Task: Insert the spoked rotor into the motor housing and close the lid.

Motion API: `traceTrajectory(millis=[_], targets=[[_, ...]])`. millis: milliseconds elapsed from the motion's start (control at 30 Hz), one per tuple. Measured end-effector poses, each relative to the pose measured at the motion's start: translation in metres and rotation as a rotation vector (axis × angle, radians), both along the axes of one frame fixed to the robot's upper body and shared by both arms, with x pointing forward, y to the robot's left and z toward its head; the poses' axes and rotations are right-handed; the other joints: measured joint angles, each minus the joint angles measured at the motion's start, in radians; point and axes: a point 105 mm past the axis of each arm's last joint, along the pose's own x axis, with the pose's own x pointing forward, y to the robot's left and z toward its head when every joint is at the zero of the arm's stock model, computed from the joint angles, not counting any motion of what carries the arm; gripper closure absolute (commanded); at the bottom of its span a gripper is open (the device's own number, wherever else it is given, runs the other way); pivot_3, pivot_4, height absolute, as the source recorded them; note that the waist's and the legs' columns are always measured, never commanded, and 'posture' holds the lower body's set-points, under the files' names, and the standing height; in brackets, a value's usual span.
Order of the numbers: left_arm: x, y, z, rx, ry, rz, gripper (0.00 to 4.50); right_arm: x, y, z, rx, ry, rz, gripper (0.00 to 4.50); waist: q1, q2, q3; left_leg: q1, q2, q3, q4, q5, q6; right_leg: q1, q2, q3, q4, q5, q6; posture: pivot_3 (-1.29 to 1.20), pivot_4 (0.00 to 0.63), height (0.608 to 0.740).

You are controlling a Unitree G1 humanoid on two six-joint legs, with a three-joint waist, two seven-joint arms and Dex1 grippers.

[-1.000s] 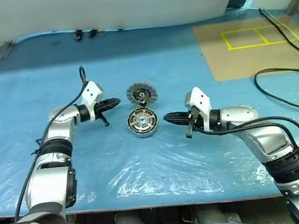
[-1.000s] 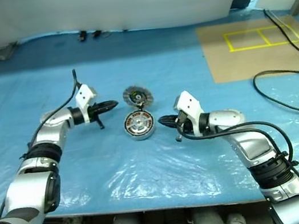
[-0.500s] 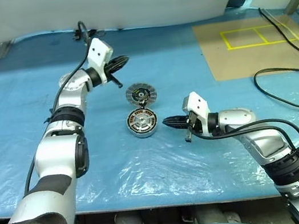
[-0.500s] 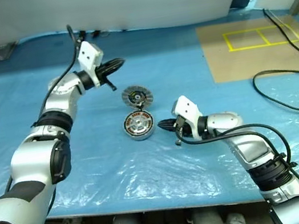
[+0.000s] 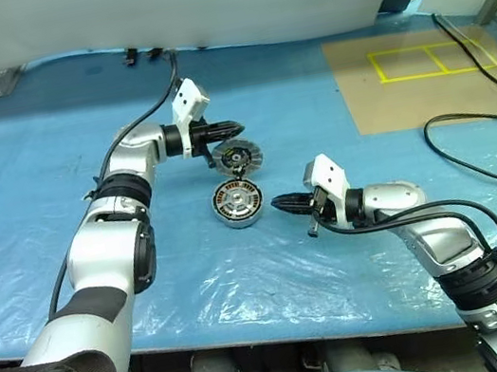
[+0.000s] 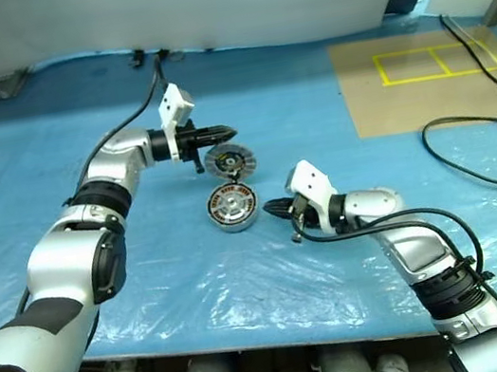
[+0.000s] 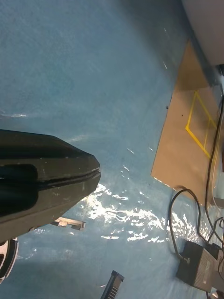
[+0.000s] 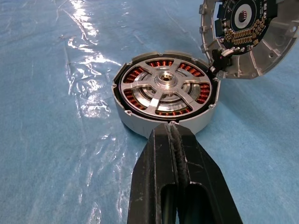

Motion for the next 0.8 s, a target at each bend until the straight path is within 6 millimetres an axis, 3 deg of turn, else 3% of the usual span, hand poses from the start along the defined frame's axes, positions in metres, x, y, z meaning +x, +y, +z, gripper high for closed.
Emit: traceTrajectory(millis=[300, 500, 633, 800], targets=[[-0.018, -0.004, -0.009, 0.033, 0.038, -0.131, 4.49, -0.008, -0.002, -0.007, 0.016, 0.068, 0.021, 4.50, 0.003, 0.000, 0.000, 0.001, 0.003, 0.000, 0.000, 0.000, 0.000, 0.001, -0.001, 0.000, 0.000, -0.001, -0.002, 0.00, 0.150, 0.740], [-0.032, -0.003, -0.038, 0.080, 0.123, -0.179, 4.49, -0.014, -0.008, -0.012, 0.027, 0.134, 0.034, 4.50, 0.001, 0.000, 0.000, 0.001, 0.004, 0.001, 0.000, 0.003, 0.005, 0.001, -0.001, 0.000, 0.000, -0.002, -0.004, 0.00, 0.150, 0.740], [-0.041, -0.006, -0.046, 0.101, 0.117, -0.208, 4.49, -0.012, -0.008, -0.010, 0.028, 0.107, 0.027, 4.50, 0.001, 0.000, 0.000, 0.001, 0.004, 0.001, -0.001, 0.003, 0.005, 0.001, -0.001, 0.000, 0.000, -0.003, -0.005, 0.00, 0.150, 0.740], [-0.052, -0.010, -0.072, 0.188, 0.042, -0.196, 4.49, -0.010, -0.007, -0.008, 0.031, 0.071, 0.017, 4.50, -0.001, 0.000, 0.000, 0.001, 0.005, 0.001, -0.001, 0.003, 0.005, 0.001, -0.001, 0.000, 0.000, -0.003, -0.005, 0.00, 0.150, 0.740]])
